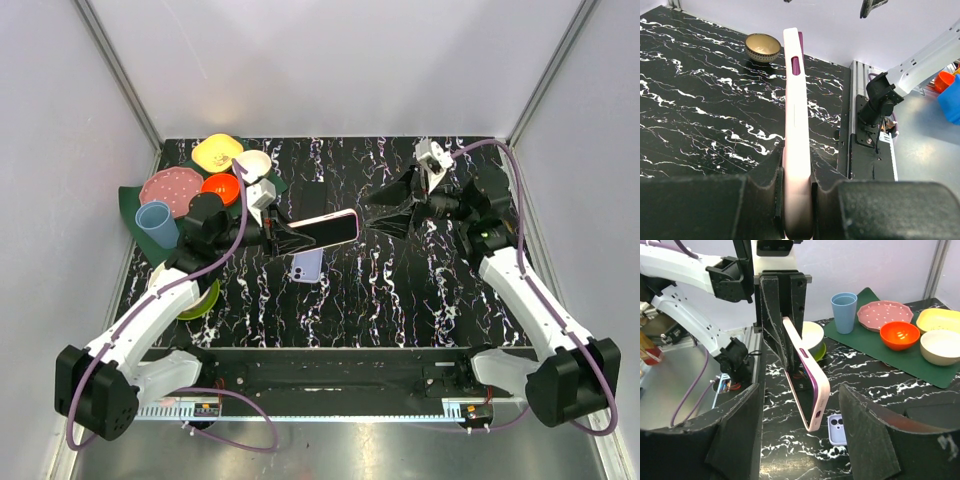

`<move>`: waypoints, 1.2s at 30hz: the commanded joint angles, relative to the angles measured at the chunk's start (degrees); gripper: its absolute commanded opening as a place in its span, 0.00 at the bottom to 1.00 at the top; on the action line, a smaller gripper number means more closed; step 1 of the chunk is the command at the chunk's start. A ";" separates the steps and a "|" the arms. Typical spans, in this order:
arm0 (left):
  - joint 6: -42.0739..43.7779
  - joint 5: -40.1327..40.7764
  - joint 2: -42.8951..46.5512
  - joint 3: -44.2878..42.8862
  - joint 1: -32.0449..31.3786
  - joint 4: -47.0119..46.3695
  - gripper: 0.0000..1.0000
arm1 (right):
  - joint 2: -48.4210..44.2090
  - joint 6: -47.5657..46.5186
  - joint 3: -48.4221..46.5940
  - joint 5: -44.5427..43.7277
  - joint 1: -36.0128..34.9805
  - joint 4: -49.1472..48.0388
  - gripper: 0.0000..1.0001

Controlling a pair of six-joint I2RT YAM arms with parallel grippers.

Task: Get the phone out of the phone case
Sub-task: Remove the phone case from the phone.

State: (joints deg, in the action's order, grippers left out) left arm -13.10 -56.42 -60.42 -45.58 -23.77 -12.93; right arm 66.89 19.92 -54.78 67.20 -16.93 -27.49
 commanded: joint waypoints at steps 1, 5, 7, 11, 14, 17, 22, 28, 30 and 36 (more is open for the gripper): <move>1.06 1.67 1.98 -2.05 0.30 -3.51 0.00 | -3.17 -15.59 -4.97 0.39 0.76 15.95 0.69; 0.97 2.02 1.89 -1.97 0.30 -3.60 0.00 | -3.96 -25.88 -6.30 -2.33 0.84 27.11 0.69; 0.89 2.02 1.80 -1.97 0.30 -3.86 0.00 | -4.31 -29.93 -6.21 -2.60 0.76 30.46 0.69; 0.36 1.23 1.71 -1.70 0.39 -4.39 0.00 | -3.79 -35.03 -5.42 -0.49 0.76 34.16 0.68; -0.69 -0.78 1.63 -1.53 0.39 -5.26 0.00 | -3.35 -37.84 -5.42 -1.54 0.84 36.26 0.67; -2.88 -2.80 1.45 -0.91 0.39 -7.37 0.00 | -2.74 -43.11 -6.39 -1.20 0.76 41.43 0.67; -4.30 -5.09 0.40 -0.47 0.30 -8.78 0.00 | -2.38 -50.32 -5.69 0.56 0.76 46.02 0.64; -2.10 -6.24 -0.66 -1.70 -0.75 -5.09 0.00 | -2.38 -55.42 -6.12 4.68 0.67 51.64 0.62; -2.10 -6.42 -0.92 -1.79 -1.01 -5.18 0.00 | -2.38 -56.57 -5.95 5.57 0.67 52.18 0.61; -2.10 -7.30 -1.54 -1.44 -1.89 -5.70 0.00 | -1.24 -59.64 -5.16 10.31 0.67 54.90 0.52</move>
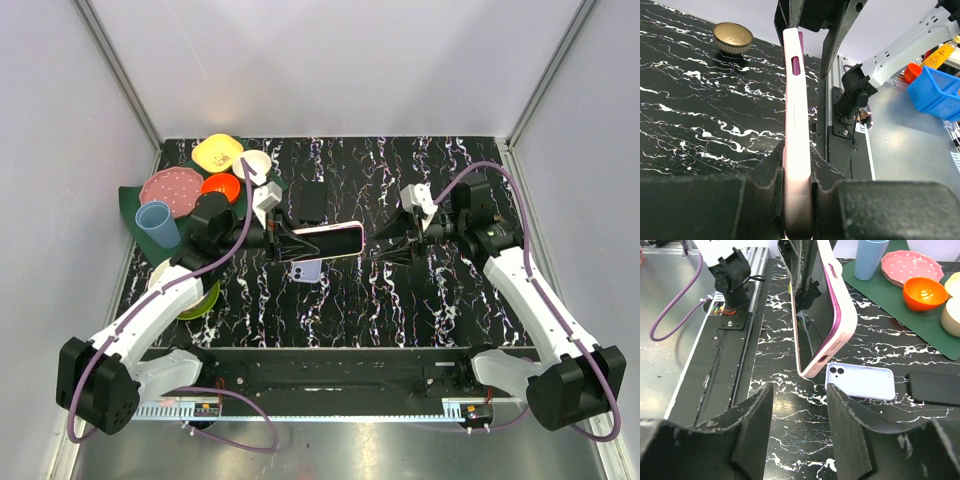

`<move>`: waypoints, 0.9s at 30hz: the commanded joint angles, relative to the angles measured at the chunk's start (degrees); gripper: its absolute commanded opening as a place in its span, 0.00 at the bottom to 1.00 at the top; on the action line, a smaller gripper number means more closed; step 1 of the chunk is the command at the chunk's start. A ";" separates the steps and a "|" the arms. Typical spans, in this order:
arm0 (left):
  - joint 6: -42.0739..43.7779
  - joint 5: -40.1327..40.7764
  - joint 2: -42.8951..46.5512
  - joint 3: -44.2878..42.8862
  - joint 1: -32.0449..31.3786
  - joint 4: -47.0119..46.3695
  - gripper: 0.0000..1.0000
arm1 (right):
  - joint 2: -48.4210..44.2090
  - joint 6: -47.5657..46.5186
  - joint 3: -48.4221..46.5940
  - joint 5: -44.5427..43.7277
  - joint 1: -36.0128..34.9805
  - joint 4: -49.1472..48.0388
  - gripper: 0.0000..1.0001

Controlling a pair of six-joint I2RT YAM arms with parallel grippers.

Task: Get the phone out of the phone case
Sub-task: Remove the phone case from the phone.

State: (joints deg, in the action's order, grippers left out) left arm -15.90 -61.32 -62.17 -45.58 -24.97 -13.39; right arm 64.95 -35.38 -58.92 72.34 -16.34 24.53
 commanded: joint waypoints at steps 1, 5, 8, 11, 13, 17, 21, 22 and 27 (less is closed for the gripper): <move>0.70 -2.49 0.04 -1.26 -0.78 -5.25 0.00 | 0.97 -4.96 -0.94 6.40 -0.01 3.67 0.53; 0.17 -3.02 -0.23 -1.09 -1.04 -5.95 0.00 | 2.64 -5.93 -0.67 4.49 -1.24 3.77 0.54; -0.44 -3.28 -0.41 -1.09 -1.31 -6.56 0.00 | 4.04 -6.29 -0.76 3.43 -1.59 3.77 0.54; -0.54 -3.46 -0.49 -0.82 -1.48 -6.92 0.00 | 4.92 -6.37 -1.20 3.16 -2.29 4.29 0.53; -0.62 -3.28 -0.58 -0.56 -1.66 -7.27 0.00 | 4.84 -6.63 -1.29 3.16 -2.73 4.64 0.52; -0.54 -2.84 -1.02 -0.30 -1.84 -7.62 0.00 | 4.57 -8.82 -1.20 5.00 -3.17 6.05 0.52; -0.62 -2.40 -1.11 -0.21 -1.84 -7.97 0.00 | 4.48 -11.20 -1.38 5.71 -3.79 8.42 0.48; -0.71 -2.31 -1.11 -0.21 -1.92 -8.14 0.00 | 4.49 -11.38 -1.38 5.45 -3.88 8.60 0.47; -0.97 -2.31 -1.20 -0.03 -1.92 -8.23 0.00 | 4.84 -13.14 -1.64 4.92 -4.40 9.83 0.41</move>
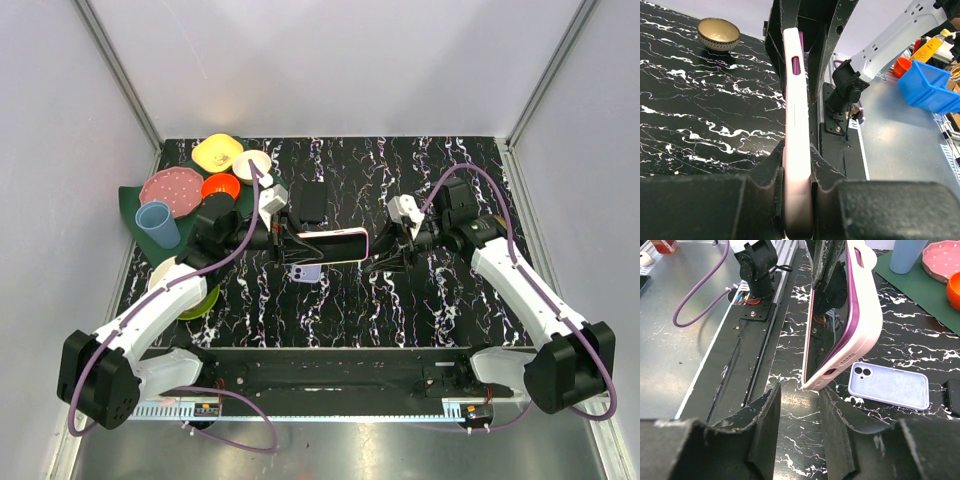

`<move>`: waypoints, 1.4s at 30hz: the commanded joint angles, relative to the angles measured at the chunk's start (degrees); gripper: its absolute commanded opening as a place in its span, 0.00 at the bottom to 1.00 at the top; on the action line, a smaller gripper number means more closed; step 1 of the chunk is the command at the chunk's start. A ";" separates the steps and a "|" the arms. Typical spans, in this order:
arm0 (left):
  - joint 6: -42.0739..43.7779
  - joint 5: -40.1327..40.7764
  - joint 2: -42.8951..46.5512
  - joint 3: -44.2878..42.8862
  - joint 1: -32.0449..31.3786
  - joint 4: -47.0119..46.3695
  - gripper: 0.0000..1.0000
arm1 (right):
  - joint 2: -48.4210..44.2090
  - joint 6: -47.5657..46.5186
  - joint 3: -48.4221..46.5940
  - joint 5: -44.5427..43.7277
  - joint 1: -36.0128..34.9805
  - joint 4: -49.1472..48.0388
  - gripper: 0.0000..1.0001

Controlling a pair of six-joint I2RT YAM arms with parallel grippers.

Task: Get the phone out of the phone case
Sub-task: Remove the phone case from the phone.

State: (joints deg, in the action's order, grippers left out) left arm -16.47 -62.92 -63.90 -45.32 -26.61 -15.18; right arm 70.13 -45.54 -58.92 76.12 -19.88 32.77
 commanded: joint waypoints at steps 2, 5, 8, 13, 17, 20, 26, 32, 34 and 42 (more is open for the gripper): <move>-0.32 -0.45 0.44 -0.21 -0.37 -6.53 0.00 | -0.26 -2.98 -1.73 1.23 -1.04 1.59 0.41; -0.23 -0.19 0.35 -0.12 -0.37 -6.62 0.00 | -0.34 -2.89 -1.82 1.67 -1.30 1.59 0.40; -0.14 -0.10 0.27 0.06 -0.37 -6.71 0.00 | -0.17 -3.15 -1.90 1.14 -1.48 1.59 0.40; 0.12 0.25 0.18 0.32 -0.37 -6.88 0.00 | 0.36 -3.24 -1.99 0.09 -1.57 1.33 0.36; 0.12 0.25 0.18 0.41 -0.37 -7.06 0.00 | 0.27 -3.15 -1.99 0.17 -1.65 1.06 0.35; 0.03 0.42 0.18 0.41 -0.37 -7.06 0.00 | 0.36 -2.98 -2.08 -0.27 -1.83 0.71 0.32; 0.03 0.51 0.09 0.41 -0.46 -7.06 0.00 | 0.89 -2.01 -2.17 -0.88 -2.09 -0.25 0.29; 0.21 0.60 -0.17 0.41 -0.46 -7.14 0.00 | 1.33 -0.61 -1.99 -2.99 -2.45 -1.84 0.27; 0.21 0.60 -0.09 0.41 -0.46 -7.14 0.00 | 1.24 -0.34 -1.99 -2.90 -2.53 -2.10 0.25; -0.14 0.51 -0.26 0.32 -0.55 -7.14 0.00 | 1.06 -1.22 -1.82 -3.34 -2.62 -2.28 0.15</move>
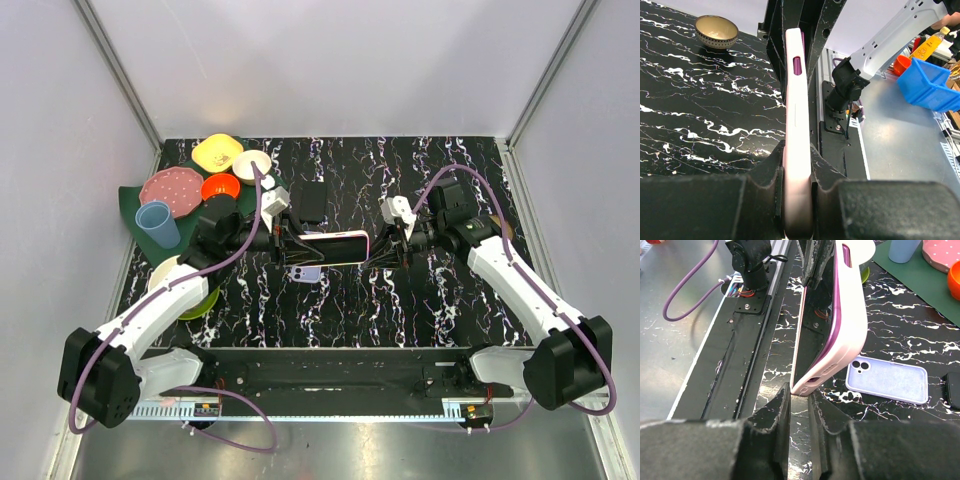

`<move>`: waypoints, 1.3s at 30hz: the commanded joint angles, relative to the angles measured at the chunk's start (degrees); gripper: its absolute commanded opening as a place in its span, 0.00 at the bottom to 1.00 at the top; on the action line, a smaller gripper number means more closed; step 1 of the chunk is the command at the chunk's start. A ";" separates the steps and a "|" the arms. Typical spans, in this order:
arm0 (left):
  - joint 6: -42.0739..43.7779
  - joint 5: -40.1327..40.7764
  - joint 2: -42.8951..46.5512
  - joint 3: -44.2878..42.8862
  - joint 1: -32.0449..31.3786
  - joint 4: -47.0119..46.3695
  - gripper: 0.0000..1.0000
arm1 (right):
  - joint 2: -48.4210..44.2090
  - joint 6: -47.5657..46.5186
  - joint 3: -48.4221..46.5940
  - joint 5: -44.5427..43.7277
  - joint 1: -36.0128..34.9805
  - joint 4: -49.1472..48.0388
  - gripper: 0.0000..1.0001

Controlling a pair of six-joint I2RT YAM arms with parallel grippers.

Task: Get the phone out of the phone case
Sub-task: Remove the phone case from the phone.

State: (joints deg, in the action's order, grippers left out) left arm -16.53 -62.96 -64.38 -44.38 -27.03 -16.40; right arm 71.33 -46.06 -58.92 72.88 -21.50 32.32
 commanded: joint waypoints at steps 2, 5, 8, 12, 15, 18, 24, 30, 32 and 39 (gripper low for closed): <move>-0.16 0.30 0.22 -0.62 -0.13 -5.92 0.00 | -0.23 -0.87 -1.82 0.15 -1.00 -1.82 0.14; -0.34 -0.15 0.22 -0.53 -0.22 -6.10 0.00 | -0.49 -1.57 -1.55 0.24 -1.09 -2.08 0.12; -0.60 -1.37 0.22 -0.45 -0.48 -6.45 0.00 | -0.67 -2.71 -1.12 -0.37 -1.09 -2.52 0.10; -1.04 -3.39 -0.04 -0.27 -0.83 -6.62 0.00 | -0.84 -3.95 -0.15 -1.07 -1.09 -4.71 0.06; -1.04 -4.97 0.04 0.08 -1.36 -6.71 0.00 | -0.93 -5.17 0.82 -1.43 -1.09 -6.82 0.03; -0.96 -6.73 0.04 0.43 -1.89 -6.54 0.00 | -1.37 -5.97 2.05 -1.43 -1.09 -9.02 0.02; 0.97 -9.20 0.13 0.26 -2.86 -3.81 0.00 | -1.98 -9.82 3.63 -0.46 -1.09 -10.17 0.03; 4.22 -11.57 -0.04 -0.09 -3.73 0.31 0.00 | -2.51 -12.38 4.60 1.12 -1.09 -10.34 0.03; 4.93 -12.53 -0.22 -0.27 -4.17 1.90 0.00 | -2.51 -12.65 4.60 1.03 -1.09 -10.43 0.03; 6.52 -14.38 -0.75 -0.62 -4.88 4.01 0.00 | -2.60 -14.67 5.30 1.12 -1.18 -10.69 0.03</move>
State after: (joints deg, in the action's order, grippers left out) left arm -10.24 -66.15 -64.99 -43.35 -28.60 -13.15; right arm 69.87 -56.71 -52.56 74.56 -22.04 28.56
